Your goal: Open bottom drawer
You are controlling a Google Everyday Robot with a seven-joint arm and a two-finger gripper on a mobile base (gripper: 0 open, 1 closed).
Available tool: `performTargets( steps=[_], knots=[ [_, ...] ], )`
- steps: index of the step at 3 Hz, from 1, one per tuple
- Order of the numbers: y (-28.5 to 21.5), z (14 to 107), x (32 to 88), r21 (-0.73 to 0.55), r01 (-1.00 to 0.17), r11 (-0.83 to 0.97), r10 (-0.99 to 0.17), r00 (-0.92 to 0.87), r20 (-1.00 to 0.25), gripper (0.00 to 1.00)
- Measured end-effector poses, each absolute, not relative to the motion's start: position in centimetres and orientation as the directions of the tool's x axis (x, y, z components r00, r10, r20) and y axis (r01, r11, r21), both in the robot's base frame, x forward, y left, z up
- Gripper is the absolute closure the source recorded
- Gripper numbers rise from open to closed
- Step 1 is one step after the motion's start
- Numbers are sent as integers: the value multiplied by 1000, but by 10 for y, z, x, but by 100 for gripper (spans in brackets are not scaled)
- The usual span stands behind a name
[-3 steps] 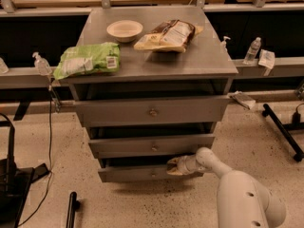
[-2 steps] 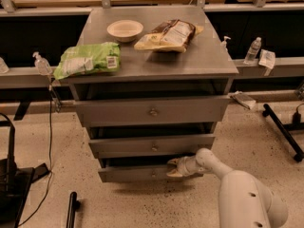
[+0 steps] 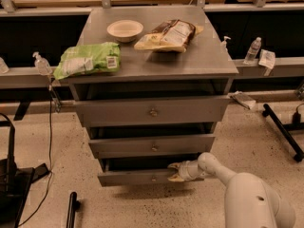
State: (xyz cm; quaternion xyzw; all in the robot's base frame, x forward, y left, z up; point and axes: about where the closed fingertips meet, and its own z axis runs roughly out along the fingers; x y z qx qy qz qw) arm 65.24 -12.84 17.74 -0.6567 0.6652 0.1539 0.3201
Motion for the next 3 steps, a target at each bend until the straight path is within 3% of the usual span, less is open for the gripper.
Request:
performTargets(
  steps=[3],
  knots=[
    [-128,181,652,-216,-972,90,-775,68,-628,62]
  ],
)
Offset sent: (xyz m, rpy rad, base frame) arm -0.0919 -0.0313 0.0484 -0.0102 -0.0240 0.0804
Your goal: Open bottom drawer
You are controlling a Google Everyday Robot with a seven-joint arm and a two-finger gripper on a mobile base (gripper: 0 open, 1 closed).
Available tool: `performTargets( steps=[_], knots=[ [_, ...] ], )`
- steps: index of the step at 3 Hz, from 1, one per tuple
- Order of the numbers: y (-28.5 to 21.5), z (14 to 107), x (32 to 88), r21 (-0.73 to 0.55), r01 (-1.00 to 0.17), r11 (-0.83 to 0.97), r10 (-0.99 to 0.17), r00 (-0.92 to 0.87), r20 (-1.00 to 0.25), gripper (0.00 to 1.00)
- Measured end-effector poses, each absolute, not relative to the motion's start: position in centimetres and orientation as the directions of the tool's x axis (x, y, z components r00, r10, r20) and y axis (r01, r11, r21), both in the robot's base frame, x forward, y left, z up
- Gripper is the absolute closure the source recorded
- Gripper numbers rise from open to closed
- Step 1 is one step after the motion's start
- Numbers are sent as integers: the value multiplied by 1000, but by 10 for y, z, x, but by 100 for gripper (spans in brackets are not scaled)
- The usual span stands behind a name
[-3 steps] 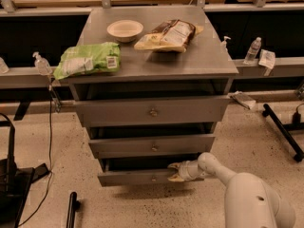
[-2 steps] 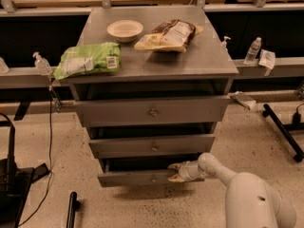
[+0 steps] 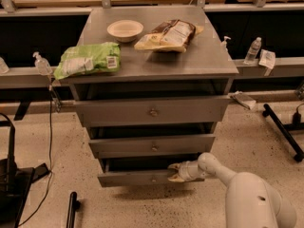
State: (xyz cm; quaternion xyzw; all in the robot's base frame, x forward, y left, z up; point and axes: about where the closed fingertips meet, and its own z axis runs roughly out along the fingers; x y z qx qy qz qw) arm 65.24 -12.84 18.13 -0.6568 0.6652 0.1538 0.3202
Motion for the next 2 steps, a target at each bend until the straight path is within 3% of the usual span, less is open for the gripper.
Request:
performTargets(
  steps=[1,2],
  knots=[
    [-128,181,652,-216,-972,90,-775,68,-628,59],
    [-128,181,652,-216,-972,90,-775,68,-628,36]
  ],
)
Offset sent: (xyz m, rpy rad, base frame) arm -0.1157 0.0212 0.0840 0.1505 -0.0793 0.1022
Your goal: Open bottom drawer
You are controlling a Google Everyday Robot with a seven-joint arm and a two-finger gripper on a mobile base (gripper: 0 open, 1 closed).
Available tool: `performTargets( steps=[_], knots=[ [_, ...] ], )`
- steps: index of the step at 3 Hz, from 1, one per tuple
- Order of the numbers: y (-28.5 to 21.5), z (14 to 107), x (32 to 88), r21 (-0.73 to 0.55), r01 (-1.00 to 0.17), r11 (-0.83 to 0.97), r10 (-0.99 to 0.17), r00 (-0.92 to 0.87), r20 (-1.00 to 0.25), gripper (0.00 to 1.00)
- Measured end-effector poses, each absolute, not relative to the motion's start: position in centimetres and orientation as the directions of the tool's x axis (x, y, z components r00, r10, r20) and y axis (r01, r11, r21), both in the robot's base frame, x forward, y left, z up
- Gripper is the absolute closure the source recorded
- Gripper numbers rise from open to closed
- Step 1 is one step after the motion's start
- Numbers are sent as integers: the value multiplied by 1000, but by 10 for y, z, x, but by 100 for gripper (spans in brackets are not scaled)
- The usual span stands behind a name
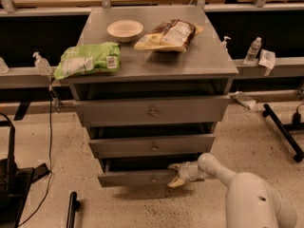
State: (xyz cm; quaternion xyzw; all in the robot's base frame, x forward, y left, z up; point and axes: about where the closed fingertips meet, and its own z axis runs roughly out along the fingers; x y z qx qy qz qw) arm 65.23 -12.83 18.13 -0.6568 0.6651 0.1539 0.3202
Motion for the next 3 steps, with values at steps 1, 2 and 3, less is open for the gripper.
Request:
performTargets(
  steps=[1,2,3],
  knots=[
    [-128,181,652,-216,-972,90,-775,68,-628,13],
    [-126,179,651,-213,-973,87,-774,68,-630,0],
    [-122,178,650,-208,-975,75,-772,75,-631,0]
  ],
)
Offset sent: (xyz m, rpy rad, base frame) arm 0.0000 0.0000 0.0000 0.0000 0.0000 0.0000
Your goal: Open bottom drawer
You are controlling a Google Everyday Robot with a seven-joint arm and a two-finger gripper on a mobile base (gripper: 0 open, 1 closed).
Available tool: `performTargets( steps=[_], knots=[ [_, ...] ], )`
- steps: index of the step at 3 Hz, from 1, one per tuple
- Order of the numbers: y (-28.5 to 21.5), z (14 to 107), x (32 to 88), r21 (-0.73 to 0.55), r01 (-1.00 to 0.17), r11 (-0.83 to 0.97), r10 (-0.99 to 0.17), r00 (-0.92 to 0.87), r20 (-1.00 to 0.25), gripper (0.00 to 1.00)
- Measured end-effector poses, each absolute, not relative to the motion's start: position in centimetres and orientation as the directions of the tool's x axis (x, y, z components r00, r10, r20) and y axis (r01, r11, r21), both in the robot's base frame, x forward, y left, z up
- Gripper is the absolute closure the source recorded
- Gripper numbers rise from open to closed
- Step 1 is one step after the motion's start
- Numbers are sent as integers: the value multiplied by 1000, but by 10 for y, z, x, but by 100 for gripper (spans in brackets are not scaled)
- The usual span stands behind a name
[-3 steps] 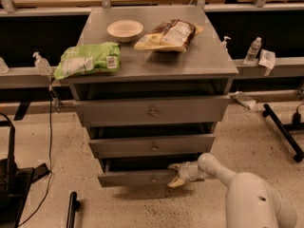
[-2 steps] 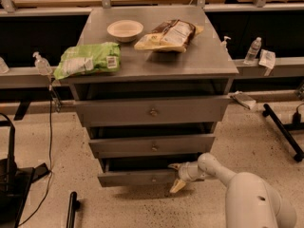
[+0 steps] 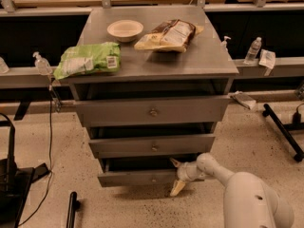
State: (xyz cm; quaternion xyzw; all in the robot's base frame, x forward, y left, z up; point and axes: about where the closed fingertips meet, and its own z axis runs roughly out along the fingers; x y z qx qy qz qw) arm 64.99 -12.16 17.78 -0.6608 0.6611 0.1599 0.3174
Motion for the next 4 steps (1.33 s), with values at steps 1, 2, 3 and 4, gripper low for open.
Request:
performTargets(
  steps=[1,2,3,4],
  knots=[
    [-122,178,650,-208,-975,75,-772,75,-631,0],
    [-119,186,650,-210,-976,53,-788,89,-610,0],
    [-123,181,650,-173,-984,43,-815,65,-576,21],
    [-128,176,650,-151,-988,42,-833,48,-551,44]
  ],
)
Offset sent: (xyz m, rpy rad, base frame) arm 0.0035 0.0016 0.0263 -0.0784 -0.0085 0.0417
